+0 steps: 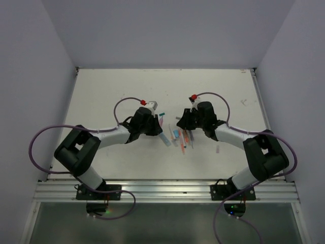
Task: Open the pen caps
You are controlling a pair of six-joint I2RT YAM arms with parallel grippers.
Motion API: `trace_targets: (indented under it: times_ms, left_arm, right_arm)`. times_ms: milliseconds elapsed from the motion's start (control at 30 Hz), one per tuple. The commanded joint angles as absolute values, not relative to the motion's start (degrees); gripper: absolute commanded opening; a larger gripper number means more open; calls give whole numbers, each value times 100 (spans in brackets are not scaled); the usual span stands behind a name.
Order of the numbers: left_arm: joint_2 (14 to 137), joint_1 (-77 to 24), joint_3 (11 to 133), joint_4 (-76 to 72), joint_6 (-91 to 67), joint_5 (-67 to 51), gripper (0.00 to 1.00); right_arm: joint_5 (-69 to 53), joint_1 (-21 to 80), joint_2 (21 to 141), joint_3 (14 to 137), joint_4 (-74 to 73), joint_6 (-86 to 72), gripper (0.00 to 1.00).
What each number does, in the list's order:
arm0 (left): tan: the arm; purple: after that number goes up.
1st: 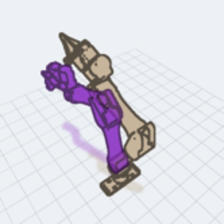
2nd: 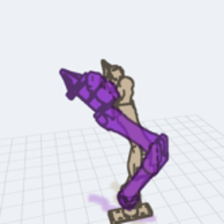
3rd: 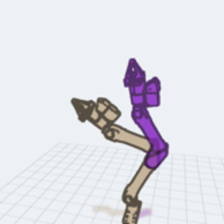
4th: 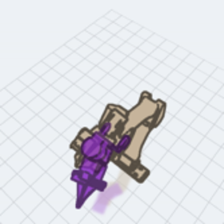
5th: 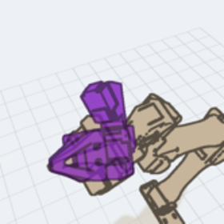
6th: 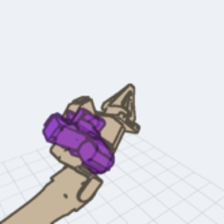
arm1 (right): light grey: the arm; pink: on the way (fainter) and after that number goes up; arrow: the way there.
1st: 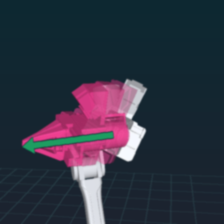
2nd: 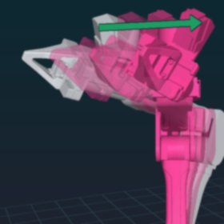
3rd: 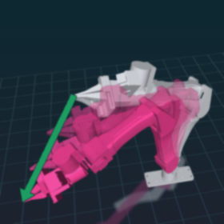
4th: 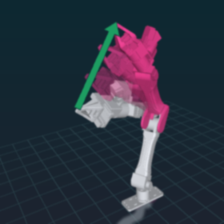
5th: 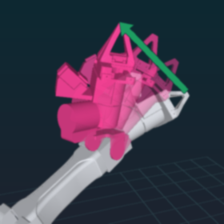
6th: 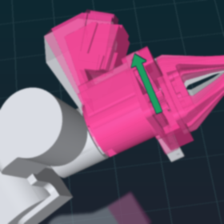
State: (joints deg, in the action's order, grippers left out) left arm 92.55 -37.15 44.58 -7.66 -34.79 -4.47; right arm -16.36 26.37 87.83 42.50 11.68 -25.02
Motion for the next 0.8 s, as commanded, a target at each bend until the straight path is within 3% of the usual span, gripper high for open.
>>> trace_targets:
  times_ms: [0,400,767]
  left_arm:
    - [9343,-3718,4737,-853,-3340,-527,9]
    - [9597,-3744,4948,-817,-3305,-519,11]
    - [9905,-3805,5221,-695,-3313,-343,15]
  right_arm:
    - [-1459,2681,8780,4192,1591,-2558,27]
    - [-1433,2681,8657,3999,1617,-2549,42]
    - [-1362,2681,8086,3920,1407,-2505,46]
